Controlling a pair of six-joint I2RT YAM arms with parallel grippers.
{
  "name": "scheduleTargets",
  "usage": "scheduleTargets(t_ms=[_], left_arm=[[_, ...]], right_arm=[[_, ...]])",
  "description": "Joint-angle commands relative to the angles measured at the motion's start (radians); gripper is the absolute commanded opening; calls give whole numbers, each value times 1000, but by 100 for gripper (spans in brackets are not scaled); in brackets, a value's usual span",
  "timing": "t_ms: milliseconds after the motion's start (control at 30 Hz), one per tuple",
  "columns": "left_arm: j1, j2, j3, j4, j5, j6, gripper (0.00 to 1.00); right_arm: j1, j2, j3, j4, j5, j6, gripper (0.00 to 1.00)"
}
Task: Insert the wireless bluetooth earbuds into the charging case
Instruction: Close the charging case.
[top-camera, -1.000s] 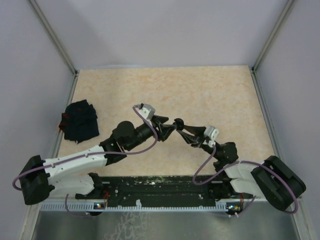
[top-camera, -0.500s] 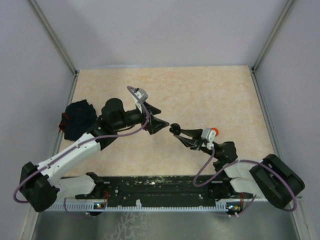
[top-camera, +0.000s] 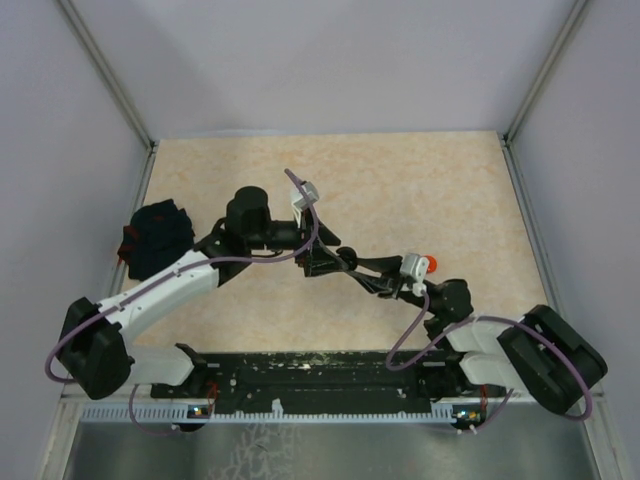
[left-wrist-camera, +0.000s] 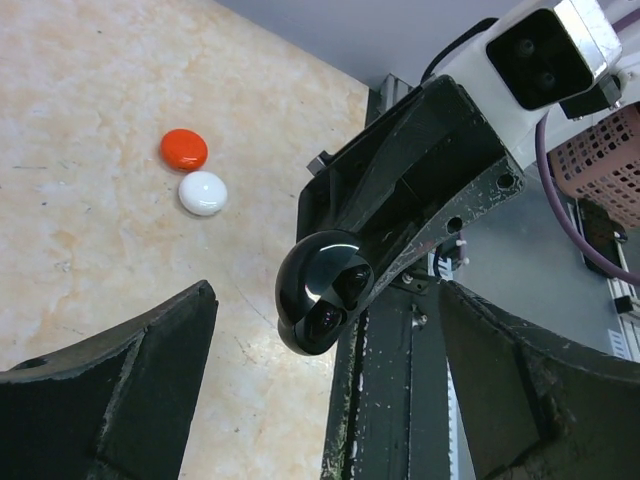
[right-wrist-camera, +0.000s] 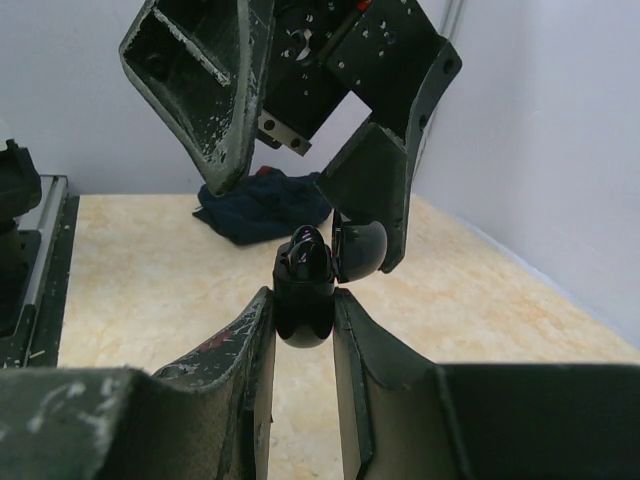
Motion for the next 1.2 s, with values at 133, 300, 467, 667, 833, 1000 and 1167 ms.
scheduleTargets(t_ms=[133,300,467,667,833,1000,1167], left_arm=[[2,51,39,58,150,-52,92],[2,37,18,130,194,-83,89],[3,6,-2,169,213,-90,87],[3,-23,-8,126,188,-64,86],[20,-59,26,-65,-13,21,89],[52,-100,71,-295,-386,71,92],[75,-155,75,-454,-673,128,93]], right_arm=[[0,21,49,161,-18,27,0],[0,36,41,162,9,31,0],[0,52,38,161,18,42,0],[0,62,39,160,33,57,0],[0,54,49,75,78,92,0],[0,-29,98,-195,169,132,0],[0,-143,191,-667,291,166,0]])
